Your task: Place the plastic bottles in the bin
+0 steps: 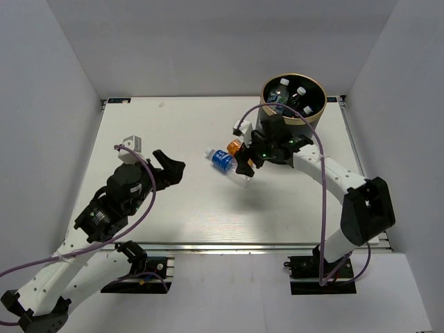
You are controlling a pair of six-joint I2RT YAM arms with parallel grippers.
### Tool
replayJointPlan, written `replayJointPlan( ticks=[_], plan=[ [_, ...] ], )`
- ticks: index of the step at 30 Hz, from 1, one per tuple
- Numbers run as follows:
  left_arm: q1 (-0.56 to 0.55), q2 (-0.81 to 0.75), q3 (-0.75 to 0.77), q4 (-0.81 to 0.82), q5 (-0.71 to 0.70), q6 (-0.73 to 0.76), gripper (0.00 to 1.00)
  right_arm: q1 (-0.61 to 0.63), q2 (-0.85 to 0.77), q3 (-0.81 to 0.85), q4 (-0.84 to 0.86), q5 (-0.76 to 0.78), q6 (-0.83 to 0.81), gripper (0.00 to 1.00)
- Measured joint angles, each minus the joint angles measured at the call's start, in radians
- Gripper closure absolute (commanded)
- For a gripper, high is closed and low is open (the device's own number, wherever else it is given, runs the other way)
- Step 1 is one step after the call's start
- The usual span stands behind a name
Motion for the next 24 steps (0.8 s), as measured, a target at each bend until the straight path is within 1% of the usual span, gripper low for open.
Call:
replayJointPlan(
  ticks=[2,9,24],
  plan=[
    [0.000,-0.004,0.000,-0.021,-0.001,-0.007,0.00,0.023,0.037,0.025,-0.008,0.041,0.014,0.14],
    [0.000,-0.049,0.001,-0.077,-0.020,-0.027,0.00,0.077,0.120,0.028,-0.034,0.178,0.063,0.14],
    [0.000,-0.003,0.004,-0.100,-0.021,-0.033,0.00,0.145,0.277,0.028,-0.001,0.345,0.093,0.16]
  ],
)
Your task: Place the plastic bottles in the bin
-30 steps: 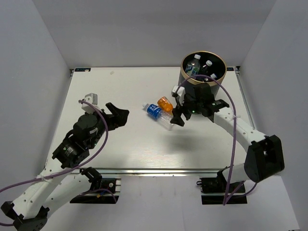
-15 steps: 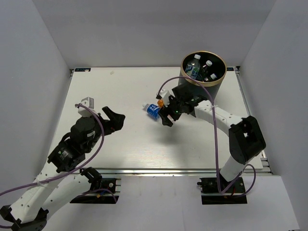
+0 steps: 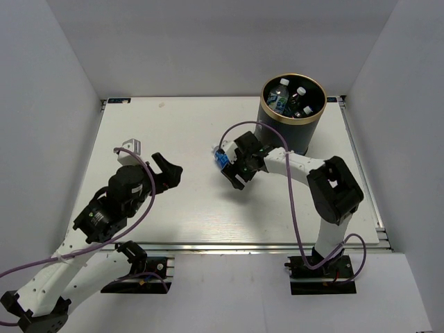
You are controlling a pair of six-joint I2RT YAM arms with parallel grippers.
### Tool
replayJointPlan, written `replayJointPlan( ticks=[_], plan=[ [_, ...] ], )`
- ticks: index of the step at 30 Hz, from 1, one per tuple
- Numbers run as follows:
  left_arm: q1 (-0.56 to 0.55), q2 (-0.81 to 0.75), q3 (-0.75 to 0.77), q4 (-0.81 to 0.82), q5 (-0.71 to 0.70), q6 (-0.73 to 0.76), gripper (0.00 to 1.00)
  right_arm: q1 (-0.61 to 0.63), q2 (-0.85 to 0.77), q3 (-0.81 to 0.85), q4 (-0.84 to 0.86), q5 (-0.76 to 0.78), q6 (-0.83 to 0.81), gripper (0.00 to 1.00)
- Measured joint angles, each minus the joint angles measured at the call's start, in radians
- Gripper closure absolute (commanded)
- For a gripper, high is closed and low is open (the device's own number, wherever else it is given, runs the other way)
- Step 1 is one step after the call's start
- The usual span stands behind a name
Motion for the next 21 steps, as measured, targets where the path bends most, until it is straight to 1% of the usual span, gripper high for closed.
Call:
replayJointPlan(
  ticks=[4,5,6,7,8,10,11,14,15,18,21],
  plan=[
    [0.000,0.000,0.013,-0.010,0.000,0.000,0.00,0.018,0.045,0.000,0.012,0.032,0.003,0.16],
    [0.000,0.000,0.015,-0.011,0.000,0.000,0.00,0.023,0.054,0.000,0.016,0.040,0.004,0.17],
    [0.000,0.000,0.017,-0.014,0.000,-0.002,0.00,0.028,0.059,0.001,0.021,0.048,0.004,0.22],
    [0.000,0.000,0.017,-0.015,0.000,-0.003,0.00,0.032,0.065,0.002,0.026,0.053,0.005,0.22],
    [0.000,0.000,0.018,-0.017,0.000,-0.004,0.00,0.037,0.072,0.009,0.026,0.060,0.008,0.29],
    [0.000,0.000,0.019,-0.021,0.000,-0.006,0.00,0.043,0.086,0.024,0.038,0.069,0.011,0.36],
    [0.000,0.001,0.020,-0.023,0.002,-0.007,0.00,0.047,0.094,0.032,0.046,0.072,0.016,0.45],
    [0.000,0.003,0.021,-0.023,0.006,-0.008,0.00,0.053,0.104,0.041,0.061,0.075,0.019,0.58],
    [0.000,0.003,0.021,-0.023,0.007,-0.008,0.00,0.055,0.104,0.041,0.062,0.074,0.019,0.66],
    [0.000,0.003,0.021,-0.023,0.011,-0.008,0.00,0.056,0.104,0.041,0.063,0.069,0.019,0.78],
    [0.000,0.003,0.021,-0.022,0.015,-0.008,0.00,0.056,0.100,0.039,0.063,0.055,0.014,0.83]
  ],
)
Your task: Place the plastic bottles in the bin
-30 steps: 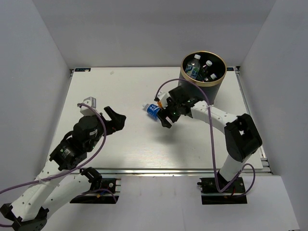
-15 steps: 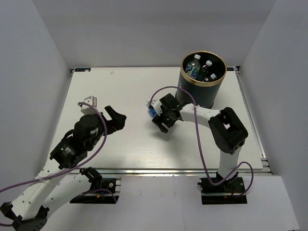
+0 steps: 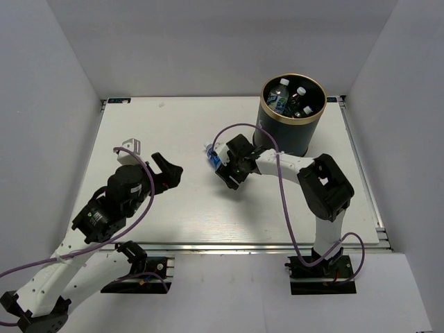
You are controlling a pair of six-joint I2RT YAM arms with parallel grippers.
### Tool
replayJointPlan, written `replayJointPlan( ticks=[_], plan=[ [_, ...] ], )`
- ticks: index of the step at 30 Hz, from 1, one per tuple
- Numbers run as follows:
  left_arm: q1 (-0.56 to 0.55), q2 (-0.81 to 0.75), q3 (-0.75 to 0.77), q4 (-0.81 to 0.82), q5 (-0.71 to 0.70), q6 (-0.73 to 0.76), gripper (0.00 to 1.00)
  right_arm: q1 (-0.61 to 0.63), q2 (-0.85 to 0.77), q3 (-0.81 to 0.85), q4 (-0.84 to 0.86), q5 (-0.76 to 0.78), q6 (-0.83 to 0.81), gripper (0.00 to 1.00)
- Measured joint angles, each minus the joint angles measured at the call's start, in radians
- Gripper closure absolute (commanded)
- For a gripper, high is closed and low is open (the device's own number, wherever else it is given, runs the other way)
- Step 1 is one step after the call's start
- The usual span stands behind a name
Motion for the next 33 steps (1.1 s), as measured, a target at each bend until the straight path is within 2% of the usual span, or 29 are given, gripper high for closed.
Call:
replayJointPlan(
  ticks=[4,10,15,24,33],
  plan=[
    [0.000,0.000,0.000,0.002,0.007,0.000,0.00,0.000,-0.064,-0.029,-0.005,-0.048,-0.025,0.95],
    [0.000,0.000,-0.011,0.031,0.018,0.000,0.00,0.000,-0.232,-0.028,-0.036,-0.148,-0.097,0.96],
    [0.000,-0.003,-0.030,0.055,0.027,0.000,0.00,0.000,-0.307,0.038,-0.083,-0.174,-0.135,1.00],
    [0.000,-0.029,-0.071,0.105,0.038,0.001,0.00,-0.052,-0.395,0.183,-0.092,-0.056,-0.149,1.00],
    [0.000,-0.032,-0.107,0.156,0.065,0.005,0.00,-0.231,-0.416,0.270,-0.031,0.085,-0.153,1.00]
  ],
)
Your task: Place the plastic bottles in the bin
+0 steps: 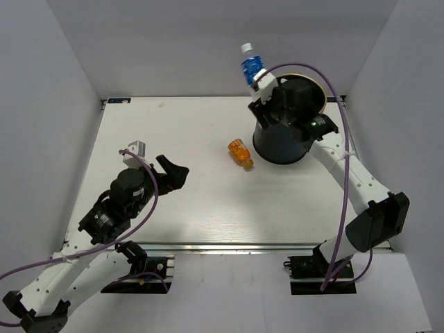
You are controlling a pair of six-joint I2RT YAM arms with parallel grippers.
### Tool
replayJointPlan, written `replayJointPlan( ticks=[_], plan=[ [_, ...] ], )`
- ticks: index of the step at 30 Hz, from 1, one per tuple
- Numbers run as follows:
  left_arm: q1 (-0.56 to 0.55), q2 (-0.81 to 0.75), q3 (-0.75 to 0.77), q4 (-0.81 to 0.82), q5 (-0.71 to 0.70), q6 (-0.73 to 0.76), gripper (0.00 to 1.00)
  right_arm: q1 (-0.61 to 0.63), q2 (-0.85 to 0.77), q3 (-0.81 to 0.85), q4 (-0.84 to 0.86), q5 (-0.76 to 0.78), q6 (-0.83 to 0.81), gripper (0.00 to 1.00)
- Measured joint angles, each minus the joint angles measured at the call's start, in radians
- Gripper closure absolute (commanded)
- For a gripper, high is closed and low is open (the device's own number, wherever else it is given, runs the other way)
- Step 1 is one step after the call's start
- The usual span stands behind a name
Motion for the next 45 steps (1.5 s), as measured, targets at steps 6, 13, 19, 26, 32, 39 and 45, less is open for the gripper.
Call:
replayJointPlan(
  ticks=[6,13,19,26,32,39,45],
  plan=[
    [0.000,0.030,-0.028,0.046,0.029,0.001,0.00,-0.150,0.000,0.002,0.007,0.021,0.000,1.00],
    [0.000,0.080,-0.035,0.099,0.068,0.008,0.00,-0.278,0.066,0.099,-0.040,-0.053,0.000,0.97],
    [0.000,0.101,-0.037,0.136,0.094,0.016,0.00,-0.336,0.145,0.171,-0.116,-0.141,0.000,0.91],
    [0.000,0.103,-0.052,0.148,0.099,0.021,0.00,-0.395,0.198,0.171,-0.187,-0.224,0.003,0.76],
    [0.000,0.103,-0.053,0.164,0.109,0.022,0.00,-0.416,0.202,0.190,-0.225,-0.288,-0.002,0.22],
    [0.000,0.126,-0.054,0.179,0.120,0.022,0.00,-0.418,0.202,0.209,-0.248,-0.332,-0.029,0.10],
    [0.000,0.150,-0.055,0.190,0.124,0.023,0.00,-0.427,0.200,0.211,-0.254,-0.336,-0.023,0.10]
  ],
)
